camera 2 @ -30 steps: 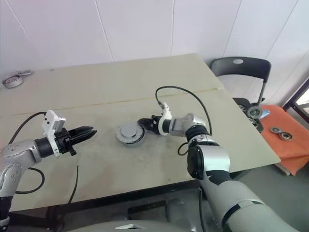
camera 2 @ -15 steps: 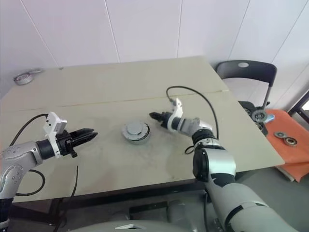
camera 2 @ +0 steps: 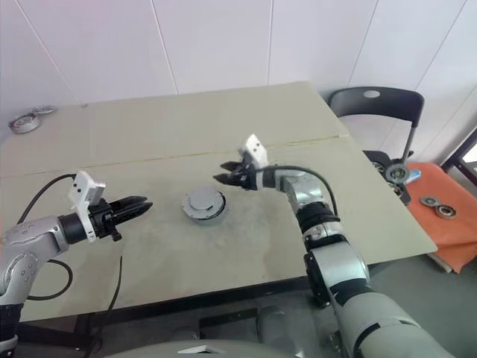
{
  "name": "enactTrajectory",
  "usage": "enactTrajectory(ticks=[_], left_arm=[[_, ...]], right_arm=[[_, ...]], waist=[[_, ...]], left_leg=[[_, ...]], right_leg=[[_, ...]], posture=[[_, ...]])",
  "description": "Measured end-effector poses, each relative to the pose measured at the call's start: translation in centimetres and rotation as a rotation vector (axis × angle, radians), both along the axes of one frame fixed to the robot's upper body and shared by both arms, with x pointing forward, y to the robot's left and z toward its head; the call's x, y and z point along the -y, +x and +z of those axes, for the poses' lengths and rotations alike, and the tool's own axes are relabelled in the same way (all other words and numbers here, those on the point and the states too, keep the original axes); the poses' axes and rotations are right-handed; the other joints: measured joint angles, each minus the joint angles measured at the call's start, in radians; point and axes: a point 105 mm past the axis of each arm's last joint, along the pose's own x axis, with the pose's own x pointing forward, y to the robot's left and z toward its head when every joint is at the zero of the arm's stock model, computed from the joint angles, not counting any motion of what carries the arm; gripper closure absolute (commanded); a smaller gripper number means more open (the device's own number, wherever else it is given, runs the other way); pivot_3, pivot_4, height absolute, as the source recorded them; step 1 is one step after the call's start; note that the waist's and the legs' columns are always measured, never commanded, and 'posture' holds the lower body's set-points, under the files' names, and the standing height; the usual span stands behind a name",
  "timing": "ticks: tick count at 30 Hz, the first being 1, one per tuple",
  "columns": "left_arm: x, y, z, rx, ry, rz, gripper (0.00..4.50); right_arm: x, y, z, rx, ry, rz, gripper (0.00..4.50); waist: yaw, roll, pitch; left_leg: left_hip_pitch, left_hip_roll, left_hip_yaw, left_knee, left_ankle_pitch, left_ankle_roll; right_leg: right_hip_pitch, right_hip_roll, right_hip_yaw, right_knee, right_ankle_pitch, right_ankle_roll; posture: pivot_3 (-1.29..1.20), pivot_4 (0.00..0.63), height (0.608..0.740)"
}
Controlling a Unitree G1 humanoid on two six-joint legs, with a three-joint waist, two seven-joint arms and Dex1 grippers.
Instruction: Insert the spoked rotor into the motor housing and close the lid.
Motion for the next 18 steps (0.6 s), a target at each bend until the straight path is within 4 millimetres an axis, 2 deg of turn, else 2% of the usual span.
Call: enactTrajectory(ticks=[7,10,15,18], left_arm=[[-0.1,0.1,-0.1,-0.002,0.001,0.017,3.27],[-0.2,-0.1,-0.5,-0.012,-0.001,0.026,3.27],[-0.4,-0.3,-0.8,-0.022,-0.002,0.034,3.27],[-0.4,-0.3,-0.9,-0.023,-0.002,0.037,3.27]], right_arm=[[-1.7,0.4,-1.1,0.044,-0.128,0.042,2.26],[-2.5,-0.2,-0.6,0.044,-0.133,0.120,2.26],[-2.7,-1.4,-0.1,-0.003,-0.125,0.235,2.26],[-2.6,-1.8,0.8,-0.030,-0.102,0.280,1.69]], waist=[[0.000,0.000,0.000],[0.000,0.000,0.000],[0.001,0.000,0.000],[0.001,0.000,0.000]], left_leg=[[0.001,0.000,0.000,0.000,0.000,0.000],[0.000,0.000,0.000,0.000,0.000,0.000],[0.001,0.000,0.000,0.001,0.000,0.000],[0.001,0.000,0.000,0.001,0.000,0.000]], right_leg=[[0.001,0.000,0.000,0.000,0.000,0.000],[0.001,0.000,0.000,0.000,0.000,0.000],[0.001,0.000,0.000,0.001,0.000,0.000],[0.001,0.000,0.000,0.003,0.000,0.000]], posture=[[0.00,0.000,0.740],[0.00,0.000,0.740],[0.00,0.000,0.740],[0.00,0.000,0.740]])
